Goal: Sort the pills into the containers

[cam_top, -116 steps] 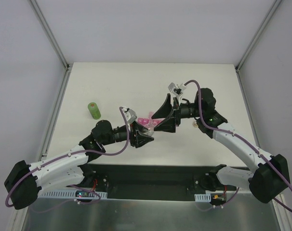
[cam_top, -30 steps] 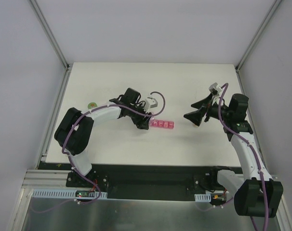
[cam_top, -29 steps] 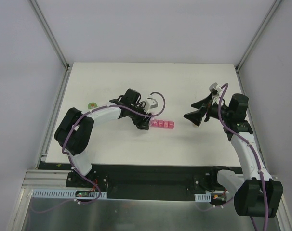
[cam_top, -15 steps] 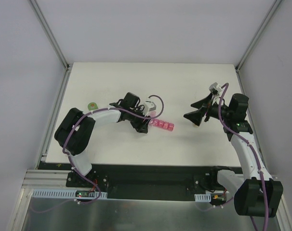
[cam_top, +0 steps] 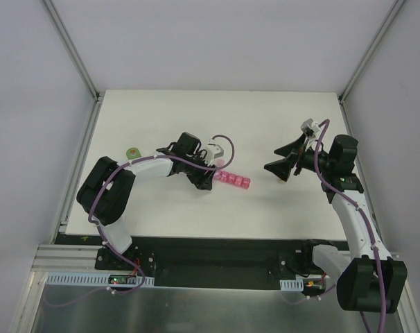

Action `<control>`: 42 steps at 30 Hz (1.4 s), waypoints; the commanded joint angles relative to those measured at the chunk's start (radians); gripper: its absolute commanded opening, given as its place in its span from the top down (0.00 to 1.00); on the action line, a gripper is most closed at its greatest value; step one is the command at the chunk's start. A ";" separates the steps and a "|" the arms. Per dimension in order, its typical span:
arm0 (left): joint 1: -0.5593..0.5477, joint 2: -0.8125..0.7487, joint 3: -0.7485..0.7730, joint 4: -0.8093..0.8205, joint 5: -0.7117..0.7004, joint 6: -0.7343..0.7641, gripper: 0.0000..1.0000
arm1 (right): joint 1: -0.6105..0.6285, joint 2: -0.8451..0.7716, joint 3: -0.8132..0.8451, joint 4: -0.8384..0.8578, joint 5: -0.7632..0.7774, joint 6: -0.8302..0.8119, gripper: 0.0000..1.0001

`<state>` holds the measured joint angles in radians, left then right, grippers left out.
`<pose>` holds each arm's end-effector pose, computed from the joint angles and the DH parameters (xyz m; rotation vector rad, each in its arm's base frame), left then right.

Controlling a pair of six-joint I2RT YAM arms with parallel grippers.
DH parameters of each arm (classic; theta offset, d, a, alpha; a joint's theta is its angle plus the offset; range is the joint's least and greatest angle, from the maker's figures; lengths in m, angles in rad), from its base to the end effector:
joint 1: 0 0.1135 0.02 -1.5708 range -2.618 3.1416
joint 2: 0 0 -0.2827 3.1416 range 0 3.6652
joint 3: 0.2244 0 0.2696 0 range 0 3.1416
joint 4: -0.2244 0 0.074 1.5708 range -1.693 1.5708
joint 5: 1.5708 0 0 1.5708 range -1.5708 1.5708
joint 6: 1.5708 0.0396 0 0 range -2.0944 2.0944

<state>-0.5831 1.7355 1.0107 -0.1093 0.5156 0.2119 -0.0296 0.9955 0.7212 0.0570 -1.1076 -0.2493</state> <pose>0.3029 -0.2232 0.1827 1.1527 2.1153 -0.7918 0.2259 0.0288 0.3175 -0.9334 1.4535 0.7746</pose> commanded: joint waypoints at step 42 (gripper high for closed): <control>-0.011 0.070 0.190 -0.227 -0.042 -0.105 1.00 | -0.020 0.006 -0.017 0.081 -0.043 0.030 0.04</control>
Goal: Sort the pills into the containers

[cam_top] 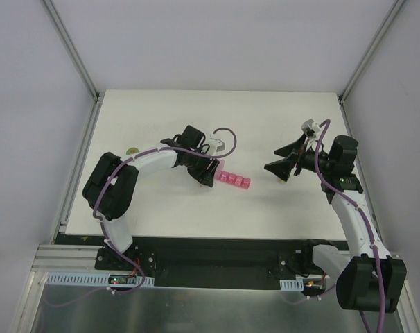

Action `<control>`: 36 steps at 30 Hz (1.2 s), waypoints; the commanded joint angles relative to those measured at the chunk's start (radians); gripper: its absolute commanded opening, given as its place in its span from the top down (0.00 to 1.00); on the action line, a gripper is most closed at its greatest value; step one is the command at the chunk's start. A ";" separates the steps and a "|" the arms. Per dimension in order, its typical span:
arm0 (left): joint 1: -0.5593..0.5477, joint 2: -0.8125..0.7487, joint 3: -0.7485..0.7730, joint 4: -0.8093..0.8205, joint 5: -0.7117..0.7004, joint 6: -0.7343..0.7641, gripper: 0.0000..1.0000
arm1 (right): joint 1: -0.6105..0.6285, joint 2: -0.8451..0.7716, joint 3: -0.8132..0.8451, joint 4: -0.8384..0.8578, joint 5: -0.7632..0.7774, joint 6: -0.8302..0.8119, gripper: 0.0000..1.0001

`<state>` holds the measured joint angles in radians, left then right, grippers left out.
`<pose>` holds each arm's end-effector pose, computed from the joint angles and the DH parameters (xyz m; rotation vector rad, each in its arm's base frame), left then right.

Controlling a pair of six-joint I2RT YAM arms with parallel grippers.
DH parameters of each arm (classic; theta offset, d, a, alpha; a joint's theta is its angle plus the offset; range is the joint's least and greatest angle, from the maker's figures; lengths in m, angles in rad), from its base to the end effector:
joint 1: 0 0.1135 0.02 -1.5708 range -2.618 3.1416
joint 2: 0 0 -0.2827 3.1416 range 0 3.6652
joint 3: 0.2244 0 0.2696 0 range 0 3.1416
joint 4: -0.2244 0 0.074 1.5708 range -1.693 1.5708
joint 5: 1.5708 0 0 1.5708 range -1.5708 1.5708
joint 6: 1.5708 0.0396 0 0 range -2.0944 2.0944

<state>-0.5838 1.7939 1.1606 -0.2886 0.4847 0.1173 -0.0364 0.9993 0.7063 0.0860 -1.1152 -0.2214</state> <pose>0.3201 -0.2336 0.1951 1.0568 2.2831 -0.7979 0.2267 0.0273 0.3140 -0.9172 1.4594 0.7906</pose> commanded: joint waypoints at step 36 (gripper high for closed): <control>-0.021 0.071 0.133 -0.172 -0.037 -0.034 1.00 | -0.022 0.002 -0.008 0.072 -0.043 0.019 0.03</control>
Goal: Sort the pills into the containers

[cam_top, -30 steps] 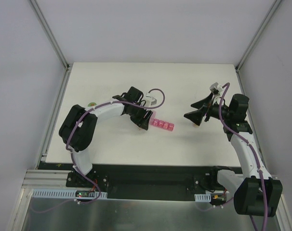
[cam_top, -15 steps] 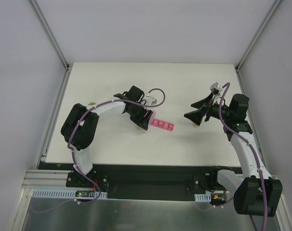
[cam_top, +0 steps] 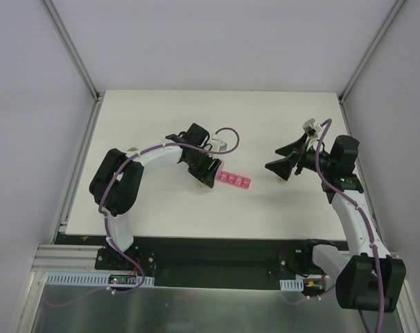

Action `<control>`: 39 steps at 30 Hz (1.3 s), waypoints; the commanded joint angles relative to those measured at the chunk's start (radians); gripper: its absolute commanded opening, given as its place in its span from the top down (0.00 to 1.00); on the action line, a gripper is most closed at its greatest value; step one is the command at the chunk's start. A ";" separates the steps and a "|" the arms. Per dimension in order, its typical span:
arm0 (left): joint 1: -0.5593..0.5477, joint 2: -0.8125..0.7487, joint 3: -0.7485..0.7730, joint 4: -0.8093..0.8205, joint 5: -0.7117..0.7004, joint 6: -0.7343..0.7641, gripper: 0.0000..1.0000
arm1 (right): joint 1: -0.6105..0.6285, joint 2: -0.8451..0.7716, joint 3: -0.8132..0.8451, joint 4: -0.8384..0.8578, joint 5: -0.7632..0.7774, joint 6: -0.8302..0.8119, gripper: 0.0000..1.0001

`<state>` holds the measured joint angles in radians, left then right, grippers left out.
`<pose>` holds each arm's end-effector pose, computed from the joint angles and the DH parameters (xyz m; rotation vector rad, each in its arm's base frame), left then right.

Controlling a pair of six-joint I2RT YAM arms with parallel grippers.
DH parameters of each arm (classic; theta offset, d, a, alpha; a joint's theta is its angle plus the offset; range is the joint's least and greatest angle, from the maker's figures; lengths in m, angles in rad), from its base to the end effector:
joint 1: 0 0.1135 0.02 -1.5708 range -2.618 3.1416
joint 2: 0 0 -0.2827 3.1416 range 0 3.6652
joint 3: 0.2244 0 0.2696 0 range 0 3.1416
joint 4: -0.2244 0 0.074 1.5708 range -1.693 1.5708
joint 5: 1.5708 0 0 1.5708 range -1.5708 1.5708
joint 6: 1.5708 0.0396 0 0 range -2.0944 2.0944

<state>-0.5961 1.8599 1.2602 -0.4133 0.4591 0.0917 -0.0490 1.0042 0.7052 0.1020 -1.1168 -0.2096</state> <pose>0.3289 -0.2444 0.1927 1.0444 2.3981 -0.7770 0.2282 0.0244 0.3140 -0.9035 1.4612 0.7855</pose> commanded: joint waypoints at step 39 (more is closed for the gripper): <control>-0.011 0.079 0.163 -0.200 -0.019 -0.073 1.00 | -0.020 -0.004 -0.013 0.079 -0.051 0.026 0.03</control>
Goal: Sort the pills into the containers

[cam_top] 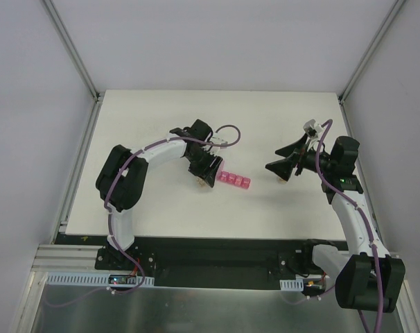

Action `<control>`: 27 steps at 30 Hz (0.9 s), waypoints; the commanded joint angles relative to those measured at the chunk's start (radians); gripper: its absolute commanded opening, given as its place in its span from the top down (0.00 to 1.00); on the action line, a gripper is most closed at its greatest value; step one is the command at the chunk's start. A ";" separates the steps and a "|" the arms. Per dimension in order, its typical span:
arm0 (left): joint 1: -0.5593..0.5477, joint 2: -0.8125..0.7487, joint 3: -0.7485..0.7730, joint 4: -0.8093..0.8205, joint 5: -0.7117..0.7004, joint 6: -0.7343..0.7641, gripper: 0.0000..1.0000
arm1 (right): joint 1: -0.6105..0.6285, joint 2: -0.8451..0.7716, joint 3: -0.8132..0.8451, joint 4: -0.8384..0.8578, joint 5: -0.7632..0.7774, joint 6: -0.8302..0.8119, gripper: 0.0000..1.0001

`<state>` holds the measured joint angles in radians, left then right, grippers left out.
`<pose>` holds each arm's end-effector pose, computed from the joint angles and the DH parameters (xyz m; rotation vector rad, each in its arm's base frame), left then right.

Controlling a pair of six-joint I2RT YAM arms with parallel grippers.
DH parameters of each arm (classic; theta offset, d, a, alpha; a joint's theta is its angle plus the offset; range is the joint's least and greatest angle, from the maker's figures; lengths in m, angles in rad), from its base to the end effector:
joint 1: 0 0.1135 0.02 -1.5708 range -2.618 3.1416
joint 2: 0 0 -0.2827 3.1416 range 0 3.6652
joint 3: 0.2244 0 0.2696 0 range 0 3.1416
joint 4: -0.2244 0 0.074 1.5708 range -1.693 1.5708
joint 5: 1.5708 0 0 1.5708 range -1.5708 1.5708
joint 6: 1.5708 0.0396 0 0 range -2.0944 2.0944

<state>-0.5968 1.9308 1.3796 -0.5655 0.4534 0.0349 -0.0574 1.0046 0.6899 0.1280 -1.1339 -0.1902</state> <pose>0.3401 -0.2521 0.1930 0.9854 2.5475 -0.7792 0.2277 0.0229 0.3109 -0.8981 1.4585 0.8020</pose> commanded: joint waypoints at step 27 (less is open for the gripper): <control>-0.009 0.043 0.114 -0.131 -0.024 -0.033 1.00 | -0.016 -0.003 -0.001 0.067 -0.036 0.018 0.03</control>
<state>-0.5968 1.9636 1.4487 -0.6464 0.4355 0.0132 -0.0624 1.0046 0.6895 0.1421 -1.1381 -0.1745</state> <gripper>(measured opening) 0.513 0.967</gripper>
